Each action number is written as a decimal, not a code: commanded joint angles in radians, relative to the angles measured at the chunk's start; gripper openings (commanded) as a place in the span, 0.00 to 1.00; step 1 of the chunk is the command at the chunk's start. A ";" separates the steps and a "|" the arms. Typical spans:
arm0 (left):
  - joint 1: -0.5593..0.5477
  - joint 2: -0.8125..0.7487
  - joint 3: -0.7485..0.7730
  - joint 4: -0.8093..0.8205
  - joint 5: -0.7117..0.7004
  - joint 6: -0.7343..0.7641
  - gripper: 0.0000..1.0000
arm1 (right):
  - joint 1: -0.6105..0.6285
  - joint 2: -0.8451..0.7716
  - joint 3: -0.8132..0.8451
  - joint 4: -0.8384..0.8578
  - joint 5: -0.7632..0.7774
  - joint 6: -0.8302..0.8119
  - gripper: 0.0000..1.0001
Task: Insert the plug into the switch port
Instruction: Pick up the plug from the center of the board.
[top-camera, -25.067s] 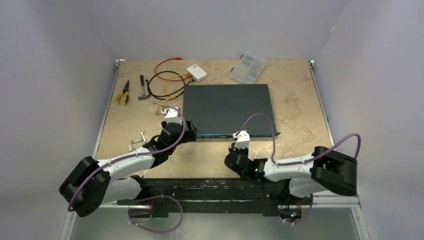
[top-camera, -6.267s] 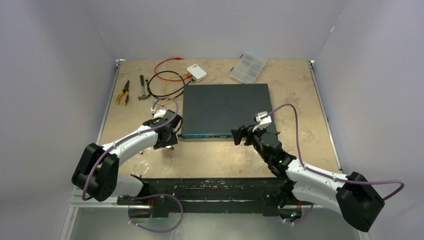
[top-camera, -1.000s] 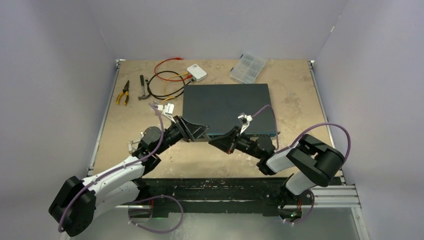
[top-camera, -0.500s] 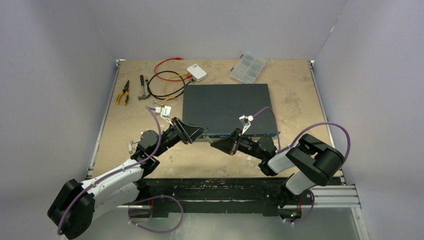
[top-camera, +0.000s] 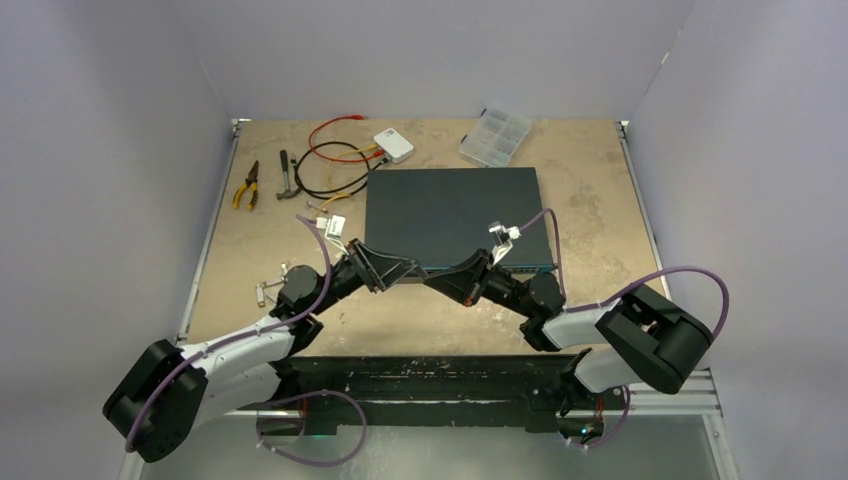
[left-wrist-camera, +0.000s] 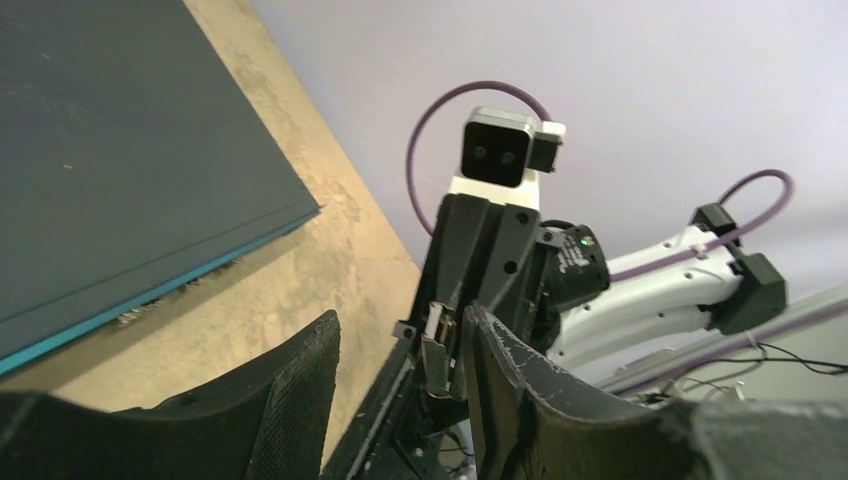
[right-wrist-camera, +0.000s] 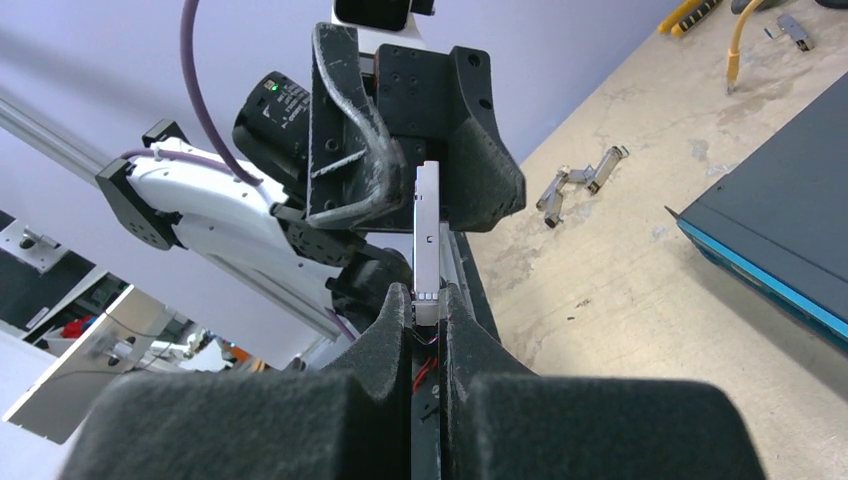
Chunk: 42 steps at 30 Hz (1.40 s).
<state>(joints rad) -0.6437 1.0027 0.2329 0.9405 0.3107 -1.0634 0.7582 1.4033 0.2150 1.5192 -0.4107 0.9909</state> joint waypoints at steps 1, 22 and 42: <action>0.001 0.033 -0.030 0.241 0.069 -0.055 0.46 | -0.005 -0.012 0.032 0.245 0.009 -0.007 0.00; -0.015 0.123 -0.022 0.362 0.067 -0.110 0.00 | -0.005 0.008 0.049 0.210 0.002 -0.024 0.00; -0.017 0.023 0.127 -0.264 -0.080 -0.168 0.00 | 0.068 -0.464 0.058 -0.552 0.367 -0.804 0.62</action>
<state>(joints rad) -0.6579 1.0302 0.3199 0.7208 0.2600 -1.1954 0.7746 0.9642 0.2371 1.1202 -0.1902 0.4026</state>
